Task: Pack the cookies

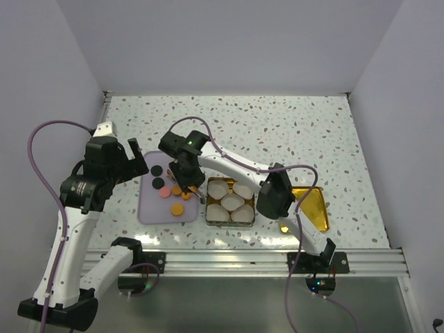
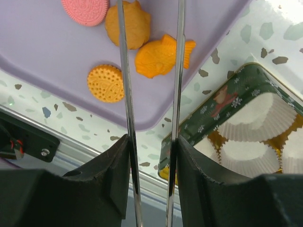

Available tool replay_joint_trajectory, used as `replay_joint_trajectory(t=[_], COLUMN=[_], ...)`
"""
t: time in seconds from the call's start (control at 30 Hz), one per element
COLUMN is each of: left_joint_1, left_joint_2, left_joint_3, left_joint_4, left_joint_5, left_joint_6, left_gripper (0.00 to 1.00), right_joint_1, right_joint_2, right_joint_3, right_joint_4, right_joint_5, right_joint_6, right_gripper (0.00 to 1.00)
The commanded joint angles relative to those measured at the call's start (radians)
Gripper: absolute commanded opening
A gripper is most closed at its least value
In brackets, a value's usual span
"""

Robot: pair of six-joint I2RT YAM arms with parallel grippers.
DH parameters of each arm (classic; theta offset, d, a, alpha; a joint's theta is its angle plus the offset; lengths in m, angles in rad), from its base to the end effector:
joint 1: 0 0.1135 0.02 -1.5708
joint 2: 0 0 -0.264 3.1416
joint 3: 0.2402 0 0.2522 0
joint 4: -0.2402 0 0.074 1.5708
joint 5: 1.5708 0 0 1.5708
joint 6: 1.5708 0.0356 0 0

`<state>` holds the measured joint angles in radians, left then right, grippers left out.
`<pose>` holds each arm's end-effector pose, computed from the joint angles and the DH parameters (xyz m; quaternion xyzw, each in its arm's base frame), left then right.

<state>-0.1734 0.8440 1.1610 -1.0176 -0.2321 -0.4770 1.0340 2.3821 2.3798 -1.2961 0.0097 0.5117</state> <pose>0.1410 -0.0164 0.3741 -0.1844 0.8830 -0.0343 0.4303 0.2488 0.4175 0.2492 -0.2552 0.9573 0.0914 0.1006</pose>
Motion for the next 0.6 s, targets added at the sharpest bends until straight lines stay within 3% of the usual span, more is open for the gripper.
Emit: replay_joint_trajectory(t=[0.0, 0.57], left_joint_1=[-0.008, -0.008], left_joint_2=[0.006, 0.086], left_joint_3=[0.045, 0.094], left_joint_4=[0.019, 0.065], left_joint_5=[-0.003, 0.049], left_joint_6=[0.014, -0.012], left_gripper=[1.0, 1.0], right_joint_1=[-0.002, -0.034], right_joint_2=[-0.136, -0.395], right_joint_3=[0.027, -0.01], right_joint_4=[-0.051, -0.15], right_joint_5=[0.025, 0.13], right_joint_6=[0.004, 0.045], right_gripper=[0.3, 0.3])
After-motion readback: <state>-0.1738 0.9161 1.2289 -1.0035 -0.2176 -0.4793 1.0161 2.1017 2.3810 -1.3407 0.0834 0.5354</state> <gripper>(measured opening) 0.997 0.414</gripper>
